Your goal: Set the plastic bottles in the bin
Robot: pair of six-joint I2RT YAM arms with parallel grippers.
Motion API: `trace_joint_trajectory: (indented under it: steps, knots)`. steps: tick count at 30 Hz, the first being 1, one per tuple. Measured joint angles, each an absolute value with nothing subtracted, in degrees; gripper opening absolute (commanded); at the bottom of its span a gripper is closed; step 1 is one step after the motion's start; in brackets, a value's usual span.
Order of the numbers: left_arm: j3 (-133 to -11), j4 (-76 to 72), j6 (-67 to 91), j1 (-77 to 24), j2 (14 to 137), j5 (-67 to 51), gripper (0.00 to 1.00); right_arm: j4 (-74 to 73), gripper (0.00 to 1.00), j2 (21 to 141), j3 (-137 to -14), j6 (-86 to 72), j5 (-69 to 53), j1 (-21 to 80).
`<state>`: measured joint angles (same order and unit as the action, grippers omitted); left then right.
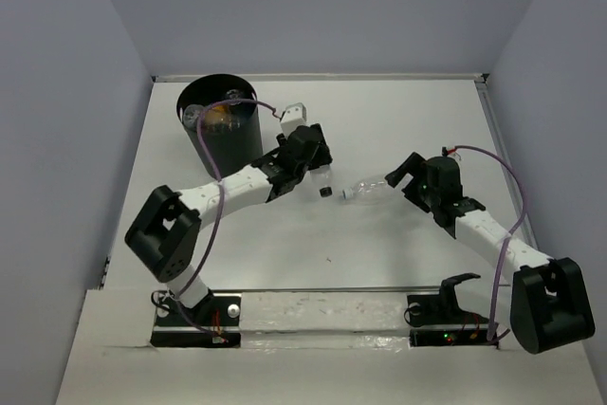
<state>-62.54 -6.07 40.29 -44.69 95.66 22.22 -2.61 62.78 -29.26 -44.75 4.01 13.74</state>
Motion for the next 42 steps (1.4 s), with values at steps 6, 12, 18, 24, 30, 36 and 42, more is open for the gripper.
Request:
trace_joint_trajectory:
  steps: [6,12,18,24,30,36,42]
  knots:
    - [-63.0,-6.2,36.7,-44.9,79.7,22.8,0.35,0.7,1.00,69.4,-29.3,-47.7,3.6,11.2]
    - [-67.1,-2.9,33.1,-43.2,70.2,24.3,0.35,1.8,1.00,74.3,-31.7,-48.4,3.3,9.4]
    - [-71.5,1.6,28.7,-31.0,65.5,25.2,0.35,4.2,1.00,82.5,-36.8,-48.0,2.4,8.5]
    - [-75.2,4.5,23.8,-20.8,65.4,28.1,0.35,5.2,0.94,88.1,-40.3,-47.4,1.2,7.8]
    - [-78.1,1.9,18.9,-15.1,69.3,30.6,0.35,6.5,0.79,92.6,-44.1,-45.6,0.6,7.3]
    - [-79.7,-2.8,15.2,-14.5,76.6,31.9,0.35,6.8,0.71,93.1,-44.2,-43.9,0.4,7.1]
    - [-79.5,-8.1,12.0,-14.5,81.7,34.0,0.35,7.0,0.59,93.1,-44.9,-42.1,-0.3,7.1]
